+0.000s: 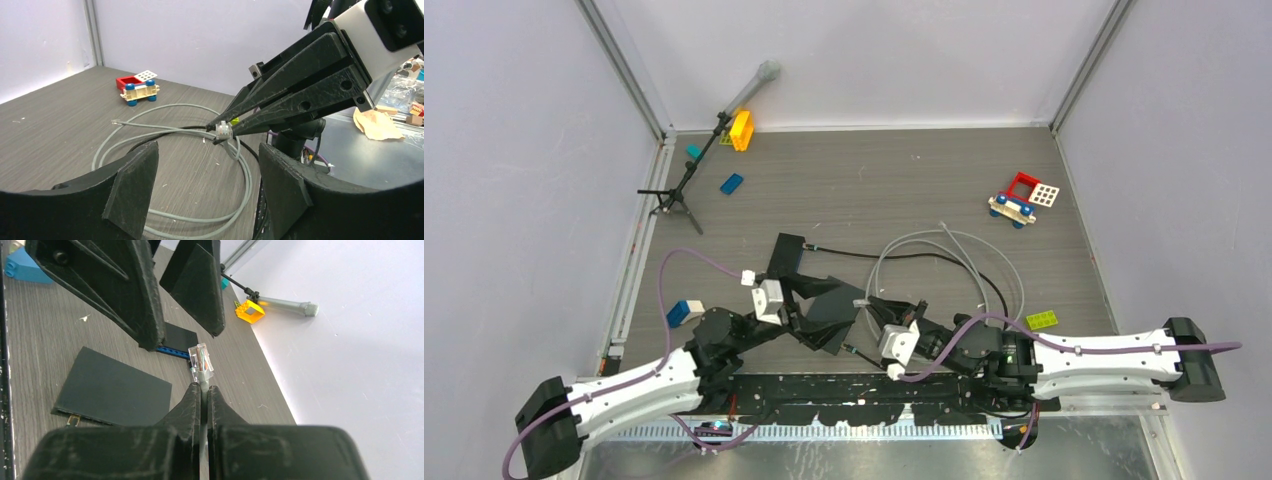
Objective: Insert the plug into the switch port
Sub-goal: Insert the connector into the switch port.
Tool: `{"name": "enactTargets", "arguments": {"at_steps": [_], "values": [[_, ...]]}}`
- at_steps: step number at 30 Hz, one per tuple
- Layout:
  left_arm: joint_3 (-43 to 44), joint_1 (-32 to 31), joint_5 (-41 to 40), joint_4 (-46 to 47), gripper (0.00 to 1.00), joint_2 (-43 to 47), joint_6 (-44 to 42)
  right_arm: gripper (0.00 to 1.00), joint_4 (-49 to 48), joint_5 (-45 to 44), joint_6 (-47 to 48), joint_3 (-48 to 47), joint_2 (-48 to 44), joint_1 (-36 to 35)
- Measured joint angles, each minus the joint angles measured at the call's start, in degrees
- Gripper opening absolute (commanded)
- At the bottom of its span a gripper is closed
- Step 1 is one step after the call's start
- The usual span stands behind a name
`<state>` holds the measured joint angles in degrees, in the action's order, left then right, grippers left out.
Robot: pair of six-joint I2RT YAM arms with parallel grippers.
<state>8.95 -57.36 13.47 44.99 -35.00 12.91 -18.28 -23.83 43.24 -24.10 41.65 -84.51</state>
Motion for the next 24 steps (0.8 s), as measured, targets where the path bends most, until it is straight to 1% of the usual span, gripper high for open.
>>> {"name": "enactTargets", "arguments": {"at_steps": [3,6,9,13,16,17,18,20,21,23,24], "values": [[0.1,0.0,0.3,2.2,0.72,-2.4,0.2,0.01,-0.5,0.2,0.2,0.0,1.4,0.0],[0.2,0.0,1.5,4.0,0.66,-5.0,0.6,0.01,-0.6,0.4,0.2,0.0,2.5,0.0],[0.3,0.0,2.7,4.8,0.53,-6.7,1.2,0.0,-0.6,0.7,0.2,0.0,3.0,0.0],[0.3,0.0,3.3,5.9,0.4,-6.8,1.8,0.01,-0.6,1.0,0.2,0.0,3.0,0.0],[0.3,0.0,3.3,6.2,0.28,-6.7,1.9,0.01,-0.6,1.2,0.2,0.0,3.0,0.0],[0.3,0.0,3.2,6.3,0.25,-6.6,1.8,0.0,-0.5,1.3,0.2,0.0,3.0,0.0],[0.3,0.0,3.3,6.3,0.25,-6.6,1.9,0.0,-0.6,1.3,0.2,0.0,3.0,0.0],[0.3,0.0,3.4,6.4,0.34,-6.6,1.8,0.0,-0.6,1.4,0.2,0.0,3.0,0.0],[0.3,0.0,3.4,6.4,0.37,-6.6,1.7,0.01,-0.6,1.5,0.2,0.0,3.0,0.0],[0.3,0.0,3.5,6.4,0.37,-6.6,1.7,0.01,-0.6,1.5,0.2,0.0,3.0,0.0],[0.3,0.0,3.5,6.4,0.34,-6.6,1.7,0.0,-0.6,1.6,0.2,0.0,3.0,0.0]]}}
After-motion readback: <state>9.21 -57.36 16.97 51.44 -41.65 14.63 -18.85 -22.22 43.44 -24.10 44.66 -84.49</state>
